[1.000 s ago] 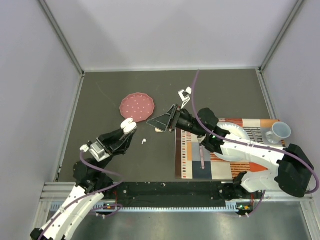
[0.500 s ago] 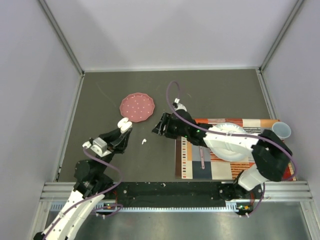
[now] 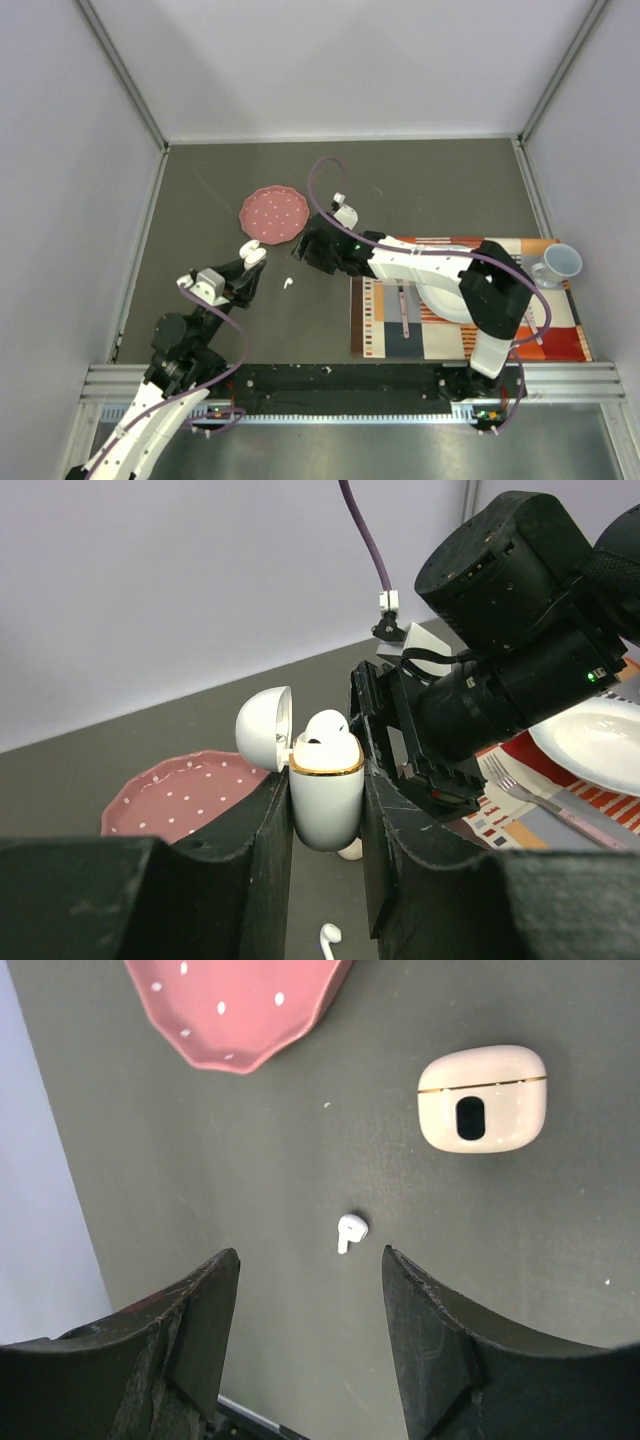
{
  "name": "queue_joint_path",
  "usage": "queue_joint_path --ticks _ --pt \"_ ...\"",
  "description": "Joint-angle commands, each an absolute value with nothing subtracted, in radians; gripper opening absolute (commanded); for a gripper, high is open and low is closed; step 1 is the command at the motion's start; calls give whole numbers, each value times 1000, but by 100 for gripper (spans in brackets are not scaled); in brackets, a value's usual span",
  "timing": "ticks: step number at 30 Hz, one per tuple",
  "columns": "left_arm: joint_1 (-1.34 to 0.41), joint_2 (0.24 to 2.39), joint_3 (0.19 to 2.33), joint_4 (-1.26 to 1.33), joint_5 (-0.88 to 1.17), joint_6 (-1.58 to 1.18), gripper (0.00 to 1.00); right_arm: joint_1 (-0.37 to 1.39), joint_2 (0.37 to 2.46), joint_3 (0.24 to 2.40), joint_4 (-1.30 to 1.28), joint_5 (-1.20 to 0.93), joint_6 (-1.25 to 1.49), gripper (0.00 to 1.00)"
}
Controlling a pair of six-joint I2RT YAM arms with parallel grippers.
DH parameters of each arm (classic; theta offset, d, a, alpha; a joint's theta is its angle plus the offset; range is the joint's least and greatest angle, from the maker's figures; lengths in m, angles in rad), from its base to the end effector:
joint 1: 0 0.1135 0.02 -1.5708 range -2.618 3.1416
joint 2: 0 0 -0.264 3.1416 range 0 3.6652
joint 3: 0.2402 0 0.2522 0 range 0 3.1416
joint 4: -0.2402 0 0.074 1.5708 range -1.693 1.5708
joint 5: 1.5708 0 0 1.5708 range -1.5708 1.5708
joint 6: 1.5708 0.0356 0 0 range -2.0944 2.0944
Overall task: Insert the wireless bluetooth earbuds into the charging case
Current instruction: Move the left earbud to the center of the board.
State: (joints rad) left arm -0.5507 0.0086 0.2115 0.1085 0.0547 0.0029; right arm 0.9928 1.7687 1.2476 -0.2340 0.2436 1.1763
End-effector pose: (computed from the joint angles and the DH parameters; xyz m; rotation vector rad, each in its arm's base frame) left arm 0.0741 -0.0478 0.2575 0.3946 1.2136 -0.5070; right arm 0.2221 0.3247 0.2280 0.3521 2.4178 0.7925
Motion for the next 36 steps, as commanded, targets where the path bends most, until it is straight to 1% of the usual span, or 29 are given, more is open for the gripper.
queue_joint_path --ticks 1,7,10,18,19,30,36 --pt "-552 -166 238 130 40 8 0 1003 1810 1325 -313 325 1310 59" --pt "-552 -166 233 163 20 40 0 1002 1876 1390 -333 282 1365 59" --pt "-552 -166 233 169 9 55 0 1003 1920 1420 -337 233 1379 56" --pt "-552 -166 233 169 9 64 0 1002 1991 1442 -337 140 1448 54" --pt "-552 -166 235 169 -21 66 0 1002 1996 1442 -337 132 1454 52" --pt "-552 -166 235 158 -37 64 0 1009 2016 1442 -339 107 1500 49" --pt "-552 -166 238 146 -46 61 0 1014 2039 1448 -336 95 1517 46"
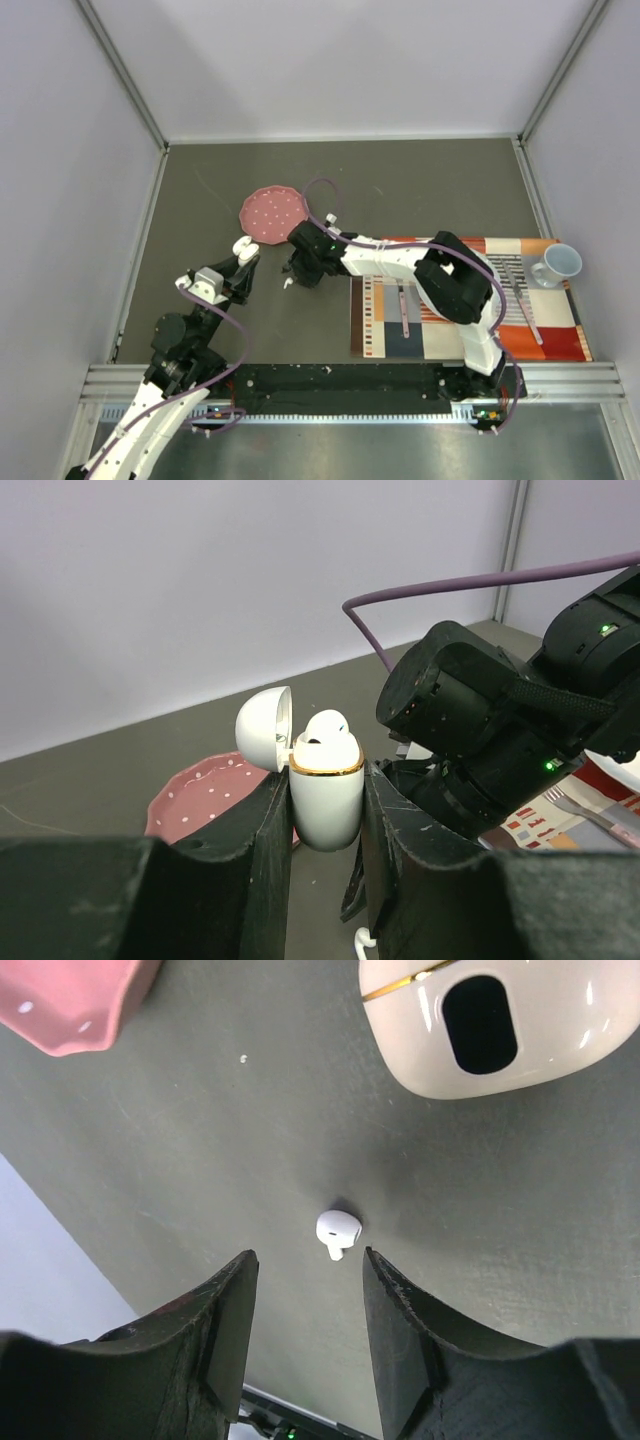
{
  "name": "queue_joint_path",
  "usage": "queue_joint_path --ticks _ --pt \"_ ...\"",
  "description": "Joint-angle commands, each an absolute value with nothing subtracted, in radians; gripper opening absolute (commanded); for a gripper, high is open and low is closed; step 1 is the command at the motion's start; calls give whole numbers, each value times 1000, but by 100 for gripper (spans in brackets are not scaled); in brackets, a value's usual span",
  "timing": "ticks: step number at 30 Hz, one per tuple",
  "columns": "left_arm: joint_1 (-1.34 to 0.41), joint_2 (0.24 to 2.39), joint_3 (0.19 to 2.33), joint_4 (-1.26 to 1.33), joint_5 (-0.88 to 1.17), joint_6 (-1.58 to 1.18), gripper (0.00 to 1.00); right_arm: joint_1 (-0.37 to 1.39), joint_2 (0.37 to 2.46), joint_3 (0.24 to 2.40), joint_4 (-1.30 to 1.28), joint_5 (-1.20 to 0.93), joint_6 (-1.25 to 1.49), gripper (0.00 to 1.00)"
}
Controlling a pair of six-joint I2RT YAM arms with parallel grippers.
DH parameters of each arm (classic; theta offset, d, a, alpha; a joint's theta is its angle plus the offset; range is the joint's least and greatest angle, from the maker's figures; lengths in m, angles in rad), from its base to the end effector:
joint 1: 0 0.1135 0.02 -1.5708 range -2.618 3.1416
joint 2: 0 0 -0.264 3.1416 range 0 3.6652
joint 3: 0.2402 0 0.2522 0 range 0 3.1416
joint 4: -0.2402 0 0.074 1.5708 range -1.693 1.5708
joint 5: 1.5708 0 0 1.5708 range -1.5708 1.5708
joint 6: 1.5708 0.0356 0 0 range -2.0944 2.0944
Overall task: Insert the wireless bluetooth earbuds into the charging case
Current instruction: Move the left earbud to the center of the board.
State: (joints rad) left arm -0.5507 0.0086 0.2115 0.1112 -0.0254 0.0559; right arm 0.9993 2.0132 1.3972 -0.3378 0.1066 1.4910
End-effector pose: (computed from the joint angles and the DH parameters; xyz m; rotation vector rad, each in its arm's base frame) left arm 0.0755 -0.0453 0.2578 0.3574 1.2160 -0.4115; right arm 0.2363 0.3604 0.1703 0.7123 2.6472 0.7808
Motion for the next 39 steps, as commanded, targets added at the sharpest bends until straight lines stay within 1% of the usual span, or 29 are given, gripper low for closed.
queue_joint_path --ticks 1,39 --pt "-552 -166 238 144 -46 58 0 1014 2042 1448 -336 95 1517 46" --pt "-552 -164 226 138 -81 60 0 997 2091 1451 -336 140 1560 33"
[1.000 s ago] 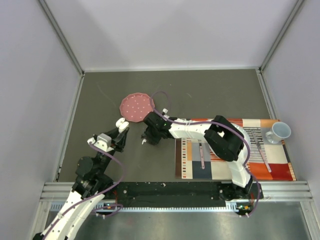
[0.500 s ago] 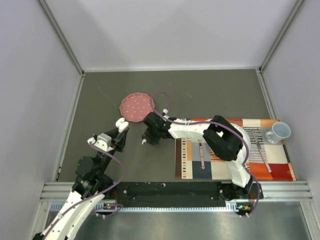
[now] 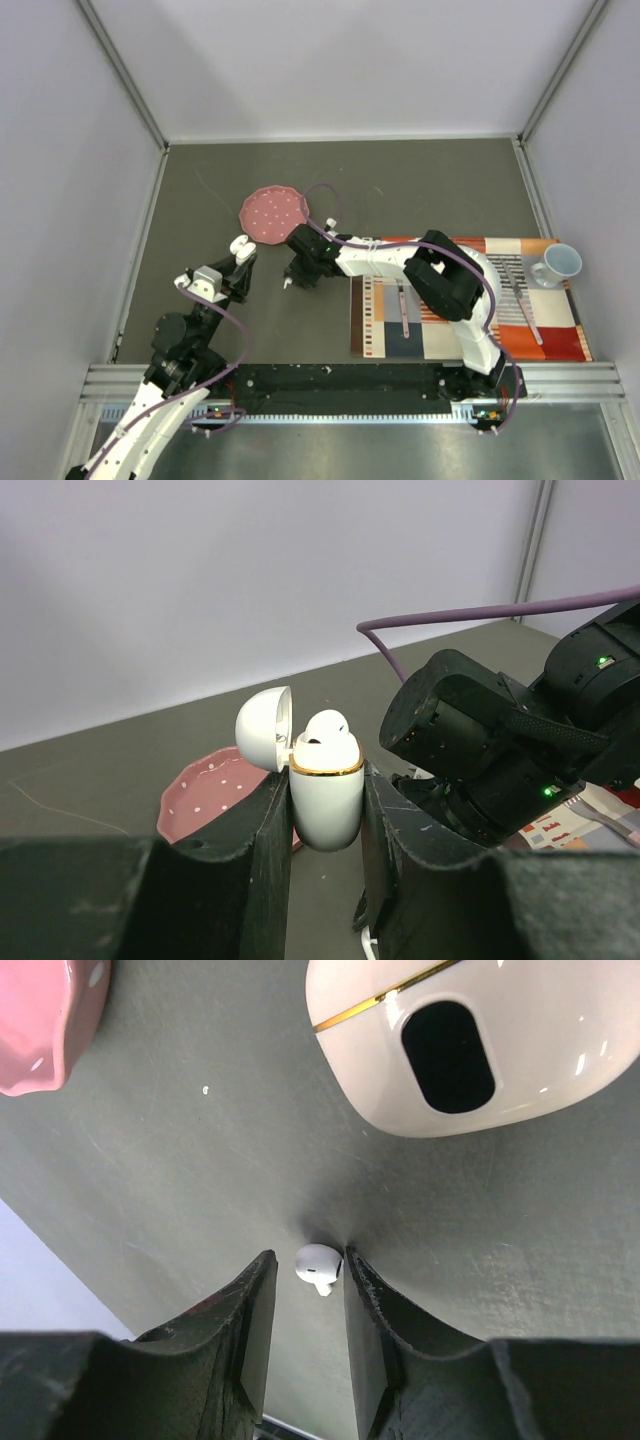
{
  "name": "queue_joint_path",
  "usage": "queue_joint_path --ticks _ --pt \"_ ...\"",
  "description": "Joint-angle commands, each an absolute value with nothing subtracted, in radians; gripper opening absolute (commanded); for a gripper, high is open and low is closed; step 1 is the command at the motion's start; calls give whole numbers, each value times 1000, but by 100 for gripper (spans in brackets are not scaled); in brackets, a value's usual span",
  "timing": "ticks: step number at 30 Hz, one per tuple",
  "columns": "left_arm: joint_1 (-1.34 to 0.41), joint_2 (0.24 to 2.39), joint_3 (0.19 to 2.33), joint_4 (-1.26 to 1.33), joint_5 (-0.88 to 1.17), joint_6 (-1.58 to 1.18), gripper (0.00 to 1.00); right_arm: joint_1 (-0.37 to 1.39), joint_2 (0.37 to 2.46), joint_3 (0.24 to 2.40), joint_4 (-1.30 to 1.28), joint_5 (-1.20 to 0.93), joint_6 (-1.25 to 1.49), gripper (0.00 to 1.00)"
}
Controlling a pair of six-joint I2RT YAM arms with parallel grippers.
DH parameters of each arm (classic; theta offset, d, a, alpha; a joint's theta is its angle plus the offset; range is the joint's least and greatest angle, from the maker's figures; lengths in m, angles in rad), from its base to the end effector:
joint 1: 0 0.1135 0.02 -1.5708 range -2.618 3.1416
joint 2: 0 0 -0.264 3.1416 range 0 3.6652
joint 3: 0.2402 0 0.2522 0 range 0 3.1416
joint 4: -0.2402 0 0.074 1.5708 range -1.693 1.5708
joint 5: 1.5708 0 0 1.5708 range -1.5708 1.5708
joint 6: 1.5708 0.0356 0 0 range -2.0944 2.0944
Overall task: Insert the wireless bluetooth earbuds into the charging case
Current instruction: Move the left earbud to the center of the board.
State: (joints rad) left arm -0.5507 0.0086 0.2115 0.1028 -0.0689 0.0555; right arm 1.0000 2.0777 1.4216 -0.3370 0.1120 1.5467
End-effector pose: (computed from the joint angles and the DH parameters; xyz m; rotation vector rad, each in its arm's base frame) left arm 0.0765 -0.0441 0.2569 0.3230 1.2335 -0.3833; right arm 0.2403 0.3669 0.1508 0.7932 2.6580 0.7424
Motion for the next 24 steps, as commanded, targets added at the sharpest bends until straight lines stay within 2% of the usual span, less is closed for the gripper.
queue_joint_path --ticks 1,12,24 --pt "-552 -164 225 140 -80 58 0 997 2089 1448 -333 143 1560 33" --pt "-552 -166 222 141 -83 60 0 997 2100 1457 -334 121 1531 30" --pt "-552 -164 221 147 -94 61 0 997 2095 1462 -345 121 1468 33"
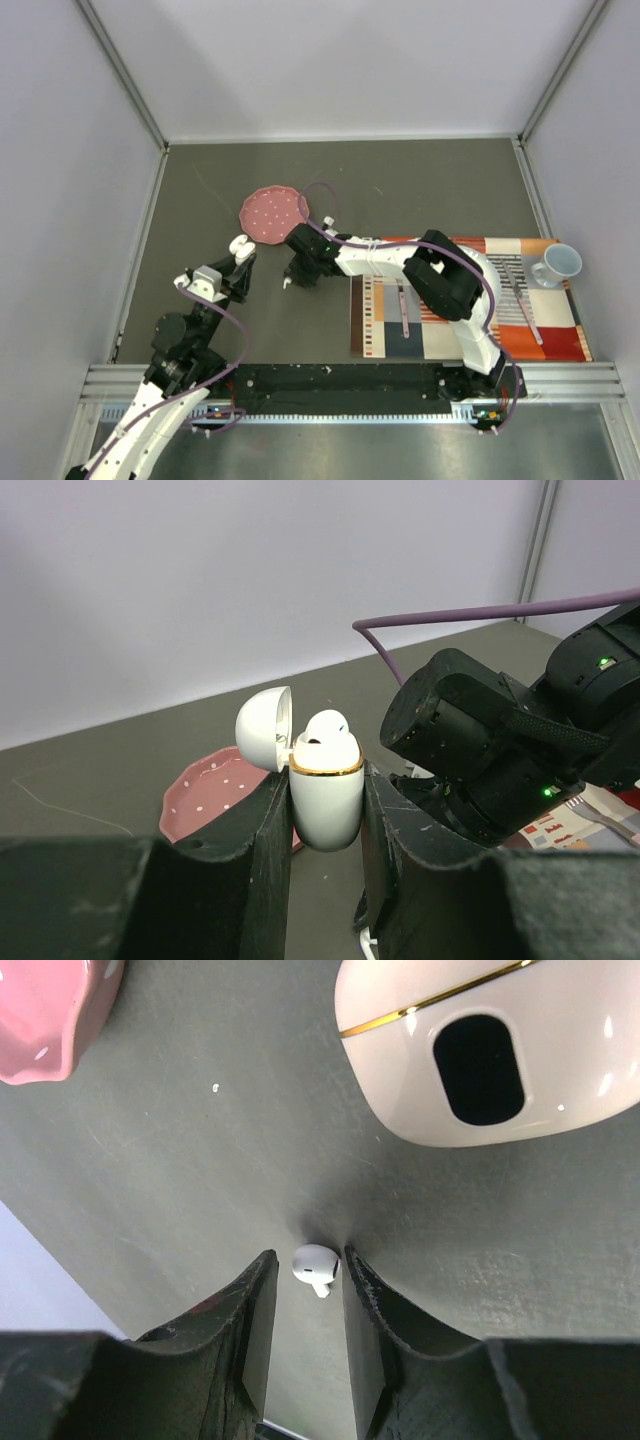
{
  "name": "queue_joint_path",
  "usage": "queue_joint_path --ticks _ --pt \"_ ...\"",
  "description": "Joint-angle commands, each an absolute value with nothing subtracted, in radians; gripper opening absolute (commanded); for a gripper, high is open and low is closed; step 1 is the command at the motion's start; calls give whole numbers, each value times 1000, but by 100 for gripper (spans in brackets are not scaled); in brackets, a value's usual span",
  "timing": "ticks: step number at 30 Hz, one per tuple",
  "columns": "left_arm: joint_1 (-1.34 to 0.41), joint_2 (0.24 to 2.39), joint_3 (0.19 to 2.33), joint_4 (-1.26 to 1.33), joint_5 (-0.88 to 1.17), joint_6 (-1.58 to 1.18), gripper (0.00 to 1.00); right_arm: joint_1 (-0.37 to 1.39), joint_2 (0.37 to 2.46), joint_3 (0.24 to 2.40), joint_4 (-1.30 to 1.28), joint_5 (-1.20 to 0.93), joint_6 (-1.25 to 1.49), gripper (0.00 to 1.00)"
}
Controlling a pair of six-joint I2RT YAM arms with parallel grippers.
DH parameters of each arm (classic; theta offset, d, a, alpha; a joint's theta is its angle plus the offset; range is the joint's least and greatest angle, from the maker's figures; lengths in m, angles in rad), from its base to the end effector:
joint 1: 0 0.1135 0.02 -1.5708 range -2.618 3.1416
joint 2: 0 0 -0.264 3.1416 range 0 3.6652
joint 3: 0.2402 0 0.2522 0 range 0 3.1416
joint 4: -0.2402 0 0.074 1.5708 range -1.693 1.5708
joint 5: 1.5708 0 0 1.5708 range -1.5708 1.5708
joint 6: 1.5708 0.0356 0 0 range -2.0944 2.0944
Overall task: Insert the wireless bluetooth earbuds into the charging case
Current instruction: Move the left earbud to the center of the board.
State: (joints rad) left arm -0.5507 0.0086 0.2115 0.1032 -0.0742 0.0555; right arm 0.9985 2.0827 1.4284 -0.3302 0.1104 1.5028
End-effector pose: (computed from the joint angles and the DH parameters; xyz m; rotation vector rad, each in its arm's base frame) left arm 0.0766 -0.0439 0.2569 0.3184 1.2343 -0.3800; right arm 0.2420 0.3684 0.1511 0.7332 2.6614 0.7428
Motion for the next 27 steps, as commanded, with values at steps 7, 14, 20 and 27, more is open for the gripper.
queue_joint_path --ticks 7,14,20,27 --pt "-552 -166 224 149 -98 64 0 1000 2100 1465 -350 117 1453 31" --pt "-552 -164 224 141 -100 58 0 999 2106 1476 -351 117 1450 30" --pt "-552 -164 225 137 -103 57 0 1000 2109 1477 -354 117 1443 25" --pt "-552 -164 226 133 -106 54 0 1000 2115 1479 -354 109 1443 20"
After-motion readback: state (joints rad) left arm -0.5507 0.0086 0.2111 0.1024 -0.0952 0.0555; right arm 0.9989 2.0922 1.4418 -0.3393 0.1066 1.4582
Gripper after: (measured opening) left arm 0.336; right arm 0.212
